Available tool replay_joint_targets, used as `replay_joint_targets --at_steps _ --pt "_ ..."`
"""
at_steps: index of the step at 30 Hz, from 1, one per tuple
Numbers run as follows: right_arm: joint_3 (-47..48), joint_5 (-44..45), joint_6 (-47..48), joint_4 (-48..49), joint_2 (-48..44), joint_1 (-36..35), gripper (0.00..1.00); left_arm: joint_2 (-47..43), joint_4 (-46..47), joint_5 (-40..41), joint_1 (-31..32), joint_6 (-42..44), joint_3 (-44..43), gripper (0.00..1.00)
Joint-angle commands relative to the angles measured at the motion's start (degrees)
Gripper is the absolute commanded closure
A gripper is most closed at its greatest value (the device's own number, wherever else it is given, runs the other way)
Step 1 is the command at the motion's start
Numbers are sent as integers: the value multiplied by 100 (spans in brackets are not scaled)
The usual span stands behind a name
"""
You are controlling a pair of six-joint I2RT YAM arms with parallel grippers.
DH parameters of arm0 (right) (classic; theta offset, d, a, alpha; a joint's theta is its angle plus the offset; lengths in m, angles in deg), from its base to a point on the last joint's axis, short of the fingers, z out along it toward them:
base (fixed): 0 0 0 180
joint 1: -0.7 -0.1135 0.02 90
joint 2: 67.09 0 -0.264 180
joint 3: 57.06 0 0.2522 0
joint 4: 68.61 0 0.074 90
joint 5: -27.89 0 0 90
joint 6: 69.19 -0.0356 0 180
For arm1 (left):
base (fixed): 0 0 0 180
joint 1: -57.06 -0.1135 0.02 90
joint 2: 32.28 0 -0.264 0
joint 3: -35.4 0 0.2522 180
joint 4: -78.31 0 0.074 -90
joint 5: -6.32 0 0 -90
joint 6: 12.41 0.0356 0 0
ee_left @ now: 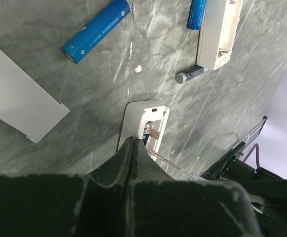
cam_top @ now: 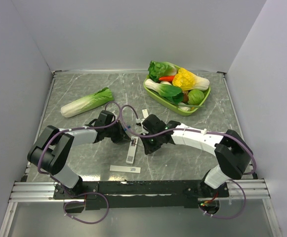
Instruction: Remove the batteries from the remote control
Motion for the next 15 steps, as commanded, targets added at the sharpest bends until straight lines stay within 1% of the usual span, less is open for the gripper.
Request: replay_joint_targets --at_steps 1,8,15 --pt "-318 302 -106 1749 95 1 100 271 -243 28 147 25 150 98" --pt "-801 188 -229 2294 103 36 100 394 -155 54 147 -19 212 98" --pt "-706 153 -133 2173 94 19 100 368 -155 72 156 -54 203 99"
